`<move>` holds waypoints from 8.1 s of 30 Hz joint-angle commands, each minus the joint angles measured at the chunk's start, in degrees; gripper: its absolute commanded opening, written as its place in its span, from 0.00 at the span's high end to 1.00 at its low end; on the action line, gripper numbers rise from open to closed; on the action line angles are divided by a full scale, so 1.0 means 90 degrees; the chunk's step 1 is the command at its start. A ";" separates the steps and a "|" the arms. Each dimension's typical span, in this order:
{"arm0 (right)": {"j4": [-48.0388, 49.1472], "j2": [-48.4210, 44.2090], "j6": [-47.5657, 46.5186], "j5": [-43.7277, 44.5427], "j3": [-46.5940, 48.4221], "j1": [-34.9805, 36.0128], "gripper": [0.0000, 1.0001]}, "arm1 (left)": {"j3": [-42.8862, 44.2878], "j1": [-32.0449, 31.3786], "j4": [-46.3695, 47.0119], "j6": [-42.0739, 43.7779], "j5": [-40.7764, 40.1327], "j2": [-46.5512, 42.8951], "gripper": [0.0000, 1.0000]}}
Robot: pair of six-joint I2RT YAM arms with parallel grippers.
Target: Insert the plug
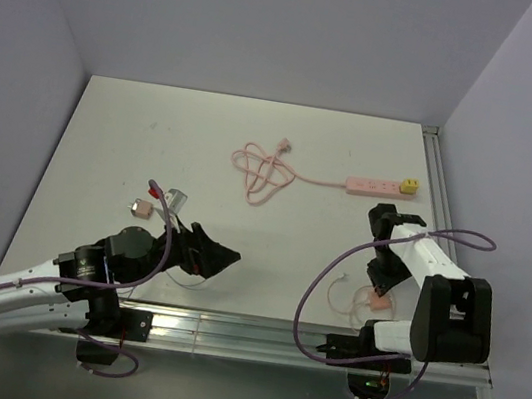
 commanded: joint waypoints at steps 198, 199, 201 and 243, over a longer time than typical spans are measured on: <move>0.4118 -0.3616 -0.6273 -0.5169 0.0928 0.4793 0.30 | 0.8578 -0.0474 -0.1866 0.1838 0.0841 0.5305 1.00; 0.4108 -0.3577 -0.6293 -0.5169 0.0938 0.4813 0.30 | 0.8587 -0.0474 -0.1885 0.1838 0.0850 0.5325 1.00; 0.4040 -0.3528 -0.6312 -0.5149 0.0948 0.4852 0.36 | 0.8597 -0.0474 -0.1856 0.1848 0.0860 0.5335 1.00; 0.1852 -0.3488 -0.3101 0.0663 0.1621 0.4920 1.00 | 0.2045 -0.0377 -0.2188 -0.0279 0.0245 -0.0681 0.19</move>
